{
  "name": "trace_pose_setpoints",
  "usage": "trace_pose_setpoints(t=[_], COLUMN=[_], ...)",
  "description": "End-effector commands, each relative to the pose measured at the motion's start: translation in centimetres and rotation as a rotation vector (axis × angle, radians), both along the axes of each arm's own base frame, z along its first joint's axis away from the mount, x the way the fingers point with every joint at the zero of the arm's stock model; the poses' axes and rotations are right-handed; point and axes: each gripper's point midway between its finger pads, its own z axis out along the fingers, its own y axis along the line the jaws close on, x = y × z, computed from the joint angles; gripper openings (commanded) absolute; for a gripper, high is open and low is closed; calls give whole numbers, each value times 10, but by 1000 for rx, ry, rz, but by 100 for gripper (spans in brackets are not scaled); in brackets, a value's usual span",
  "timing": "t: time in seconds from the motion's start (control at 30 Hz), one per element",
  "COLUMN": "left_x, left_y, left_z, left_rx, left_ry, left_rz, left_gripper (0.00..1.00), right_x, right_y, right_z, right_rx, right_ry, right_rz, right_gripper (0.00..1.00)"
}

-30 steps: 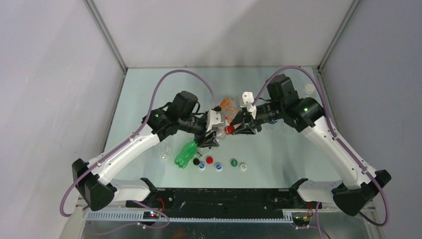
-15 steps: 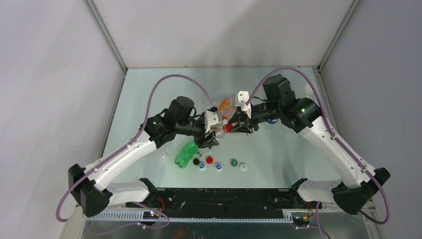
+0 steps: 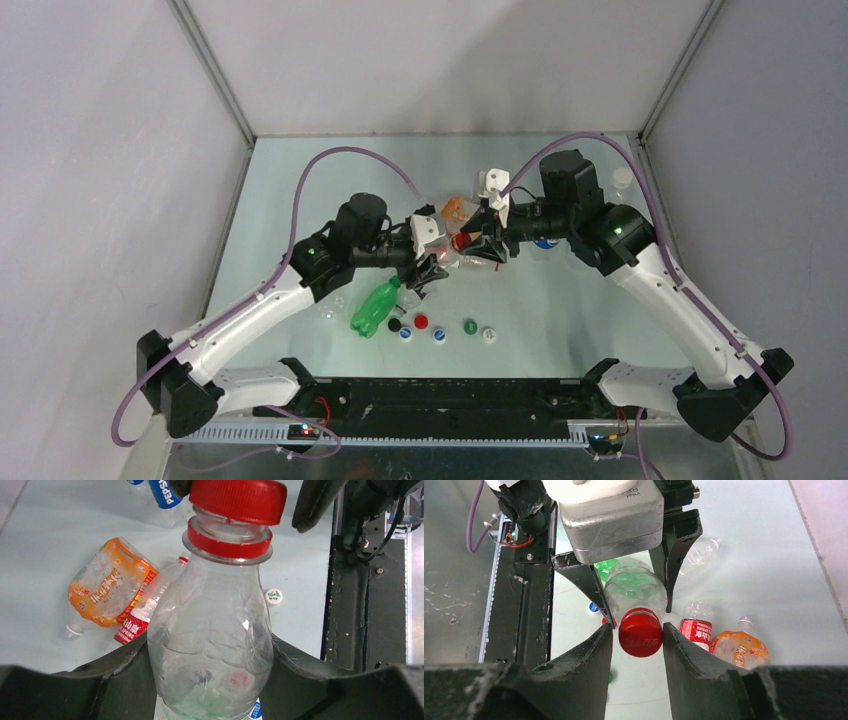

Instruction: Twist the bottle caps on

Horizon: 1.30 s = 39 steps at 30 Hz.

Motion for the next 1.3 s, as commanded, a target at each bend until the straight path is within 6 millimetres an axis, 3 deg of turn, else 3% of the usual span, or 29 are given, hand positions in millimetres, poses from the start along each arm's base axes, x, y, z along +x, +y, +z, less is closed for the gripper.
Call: trace_pose_setpoints(t=[0.0, 0.4, 0.53, 0.67, 0.93, 1.27], left_x=[12, 15, 17, 9, -32, -56], left_y=[-4, -2, 1, 0, 0, 1], left_z=[28, 38, 40, 36, 20, 21], left_rx=[-91, -146, -160, -138, -17, -4], left_ry=[-76, -109, -118, -98, 12, 82], left_rz=[51, 103, 132, 83, -179, -291], left_gripper=[20, 19, 19, 19, 19, 20], right_x=[-2, 9, 9, 1, -22, -34], right_y=[1, 0, 0, -2, -7, -11], right_z=[10, 7, 4, 5, 6, 18], right_rx=[41, 40, 28, 27, 9, 22], right_ry=[22, 62, 74, 55, -48, -232], right_rz=[-38, -121, -127, -79, 110, 242], right_gripper=[43, 34, 22, 0, 0, 0])
